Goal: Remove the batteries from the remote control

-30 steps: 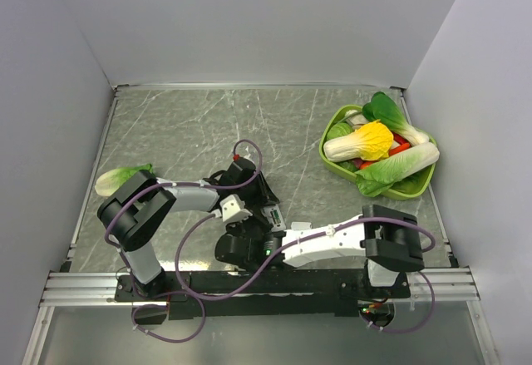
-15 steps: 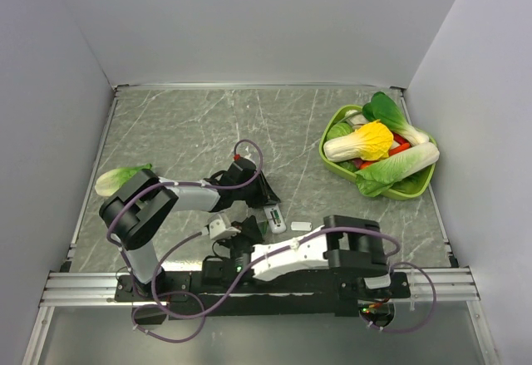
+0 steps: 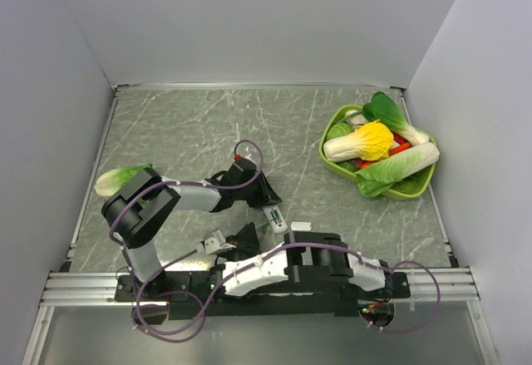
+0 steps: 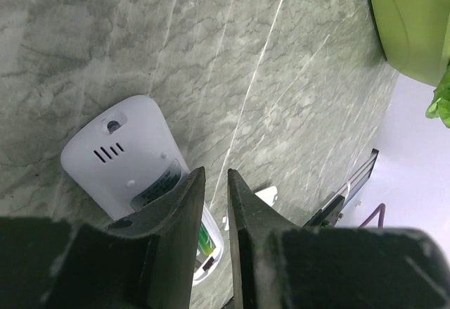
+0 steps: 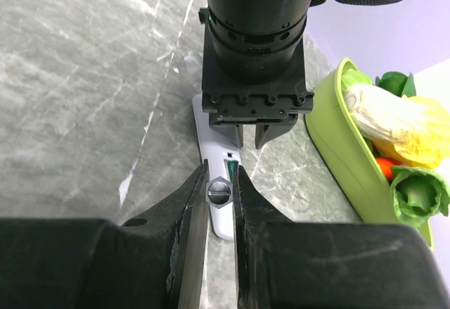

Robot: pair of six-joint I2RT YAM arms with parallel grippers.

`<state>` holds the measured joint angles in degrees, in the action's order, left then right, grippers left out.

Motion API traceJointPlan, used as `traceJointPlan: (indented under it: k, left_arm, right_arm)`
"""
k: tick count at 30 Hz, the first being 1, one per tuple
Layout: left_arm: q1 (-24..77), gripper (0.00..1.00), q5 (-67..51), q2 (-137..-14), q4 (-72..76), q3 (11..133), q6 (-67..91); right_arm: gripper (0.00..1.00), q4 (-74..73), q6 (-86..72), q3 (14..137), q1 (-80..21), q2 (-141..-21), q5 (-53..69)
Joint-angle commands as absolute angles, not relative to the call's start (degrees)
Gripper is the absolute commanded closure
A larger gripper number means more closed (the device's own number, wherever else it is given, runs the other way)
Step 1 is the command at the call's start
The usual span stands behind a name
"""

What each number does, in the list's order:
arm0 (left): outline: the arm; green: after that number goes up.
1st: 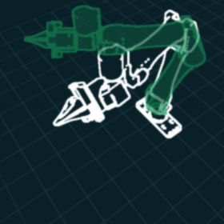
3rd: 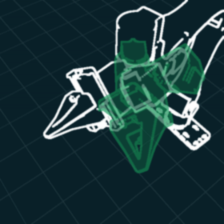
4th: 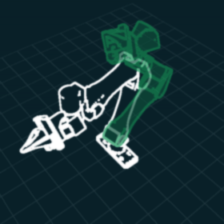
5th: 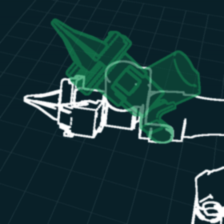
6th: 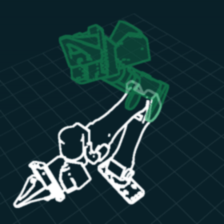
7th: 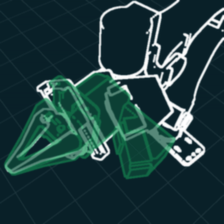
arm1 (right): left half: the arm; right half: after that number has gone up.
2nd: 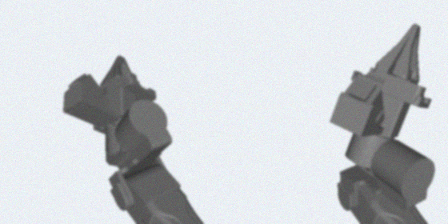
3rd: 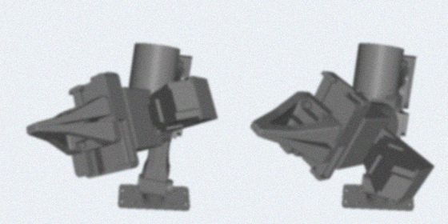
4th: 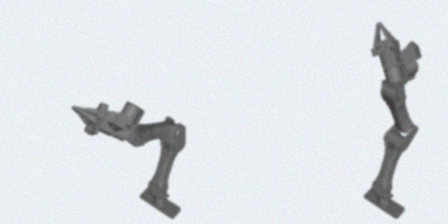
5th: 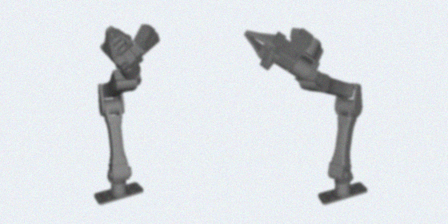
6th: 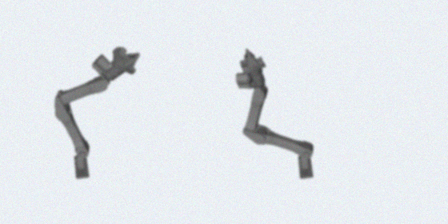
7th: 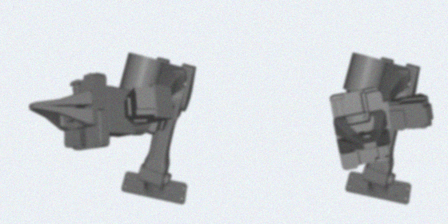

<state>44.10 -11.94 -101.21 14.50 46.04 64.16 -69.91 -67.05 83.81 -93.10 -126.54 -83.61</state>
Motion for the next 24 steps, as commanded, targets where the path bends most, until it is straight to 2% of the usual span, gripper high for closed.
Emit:
traceJointPlan:
  k: [1,10,24]
  left_arm:
    - [44.21,0.72,-8.96,-104.33,2.64,44.03,61.61]
    - [44.3,0.72,-9.31,-105.29,3.16,43.68,61.87]
    - [45.44,0.72,-11.07,-107.14,5.8,43.07,62.93]
  right_arm:
    - [1.0,-89.82,-79.72,84.55,-91.23,-131.75,-77.43]
    - [1.0,-89.83,-81.04,83.32,-89.74,-130.25,-79.45]
    - [1.0,-89.82,-82.26,83.67,-89.38,-134.65,-80.42]
